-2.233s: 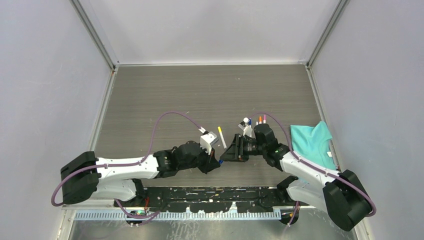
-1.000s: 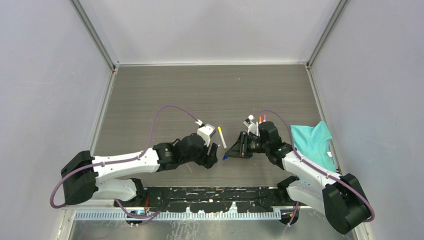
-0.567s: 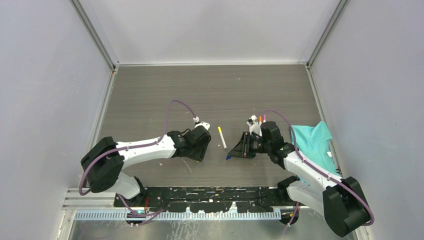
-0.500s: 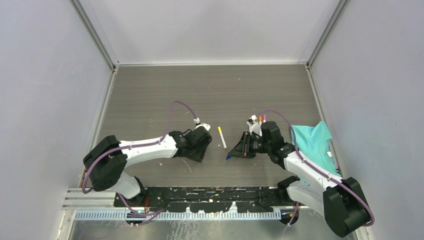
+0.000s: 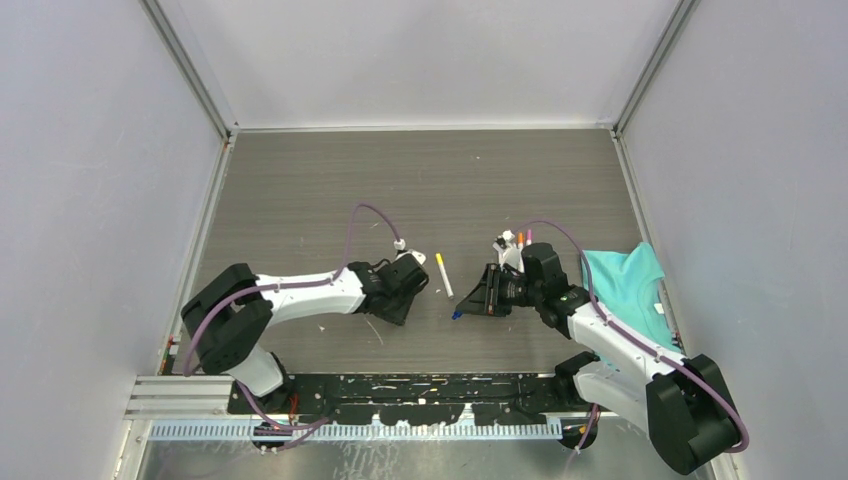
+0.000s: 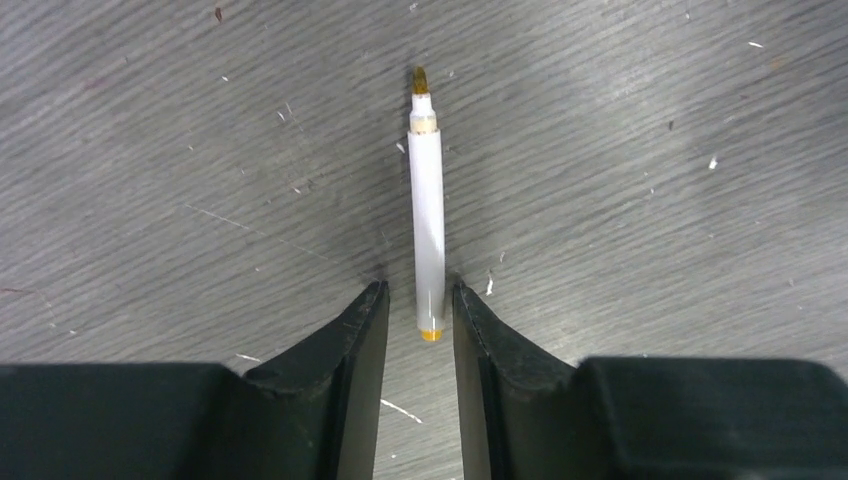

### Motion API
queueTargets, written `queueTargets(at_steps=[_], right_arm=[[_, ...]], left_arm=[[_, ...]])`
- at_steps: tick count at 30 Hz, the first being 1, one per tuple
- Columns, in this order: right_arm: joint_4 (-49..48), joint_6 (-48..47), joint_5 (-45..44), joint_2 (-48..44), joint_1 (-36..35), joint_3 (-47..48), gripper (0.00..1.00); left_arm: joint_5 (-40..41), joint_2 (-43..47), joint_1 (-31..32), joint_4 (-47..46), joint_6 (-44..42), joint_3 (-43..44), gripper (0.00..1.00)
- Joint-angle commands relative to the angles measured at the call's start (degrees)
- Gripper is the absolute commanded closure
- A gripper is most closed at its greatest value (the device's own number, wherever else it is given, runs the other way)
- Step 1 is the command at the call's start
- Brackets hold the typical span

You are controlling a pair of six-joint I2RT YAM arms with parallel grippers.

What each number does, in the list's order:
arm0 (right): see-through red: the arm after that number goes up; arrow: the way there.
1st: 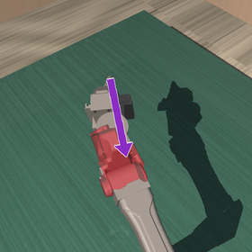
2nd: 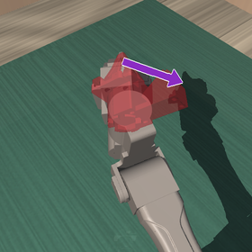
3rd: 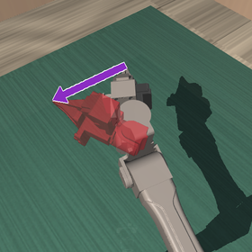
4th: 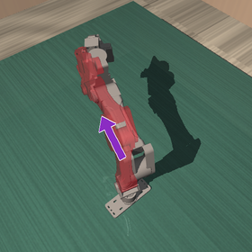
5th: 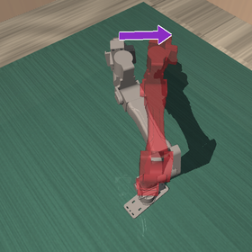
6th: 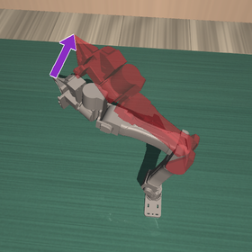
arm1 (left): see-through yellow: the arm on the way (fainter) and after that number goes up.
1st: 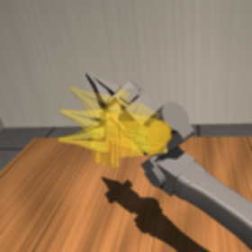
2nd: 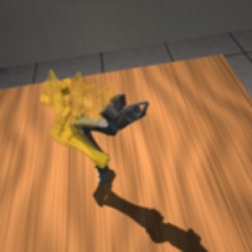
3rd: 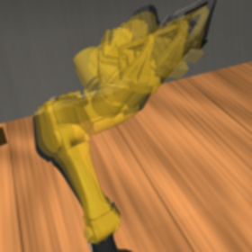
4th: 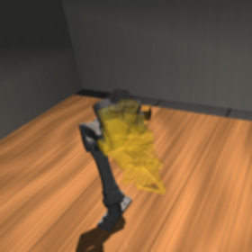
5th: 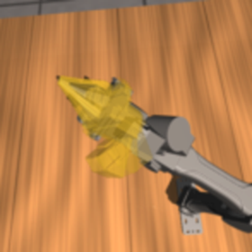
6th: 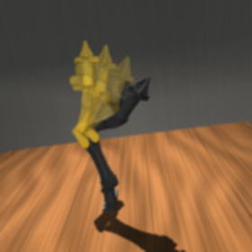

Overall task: Insert the pens into the pen caps
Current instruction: Pick up the pen from the center of the board.

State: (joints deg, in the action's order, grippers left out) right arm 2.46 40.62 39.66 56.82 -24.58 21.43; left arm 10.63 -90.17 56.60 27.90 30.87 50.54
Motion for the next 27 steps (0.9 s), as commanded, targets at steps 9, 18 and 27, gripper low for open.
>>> queueTargets(at_steps=[9, 18, 27], right_arm=[[-1.02, -0.46, 0.1, -2.31, 0.22, 0.72, 0.98], [-0.9, 0.23, -0.77, -4.83, 0.23, 0.37, 0.98], [-0.94, -0.46, -2.69, -12.79, 0.21, 1.04, 0.98]], left_arm=[[-1.0, -3.47, -0.93, -4.01, 0.19, 1.04, 0.81], [-2.57, -0.82, -1.21, -2.83, 0.23, -0.67, 1.0], [-13.63, 12.82, -5.28, 6.8, -7.85, 7.85, 1.0]])
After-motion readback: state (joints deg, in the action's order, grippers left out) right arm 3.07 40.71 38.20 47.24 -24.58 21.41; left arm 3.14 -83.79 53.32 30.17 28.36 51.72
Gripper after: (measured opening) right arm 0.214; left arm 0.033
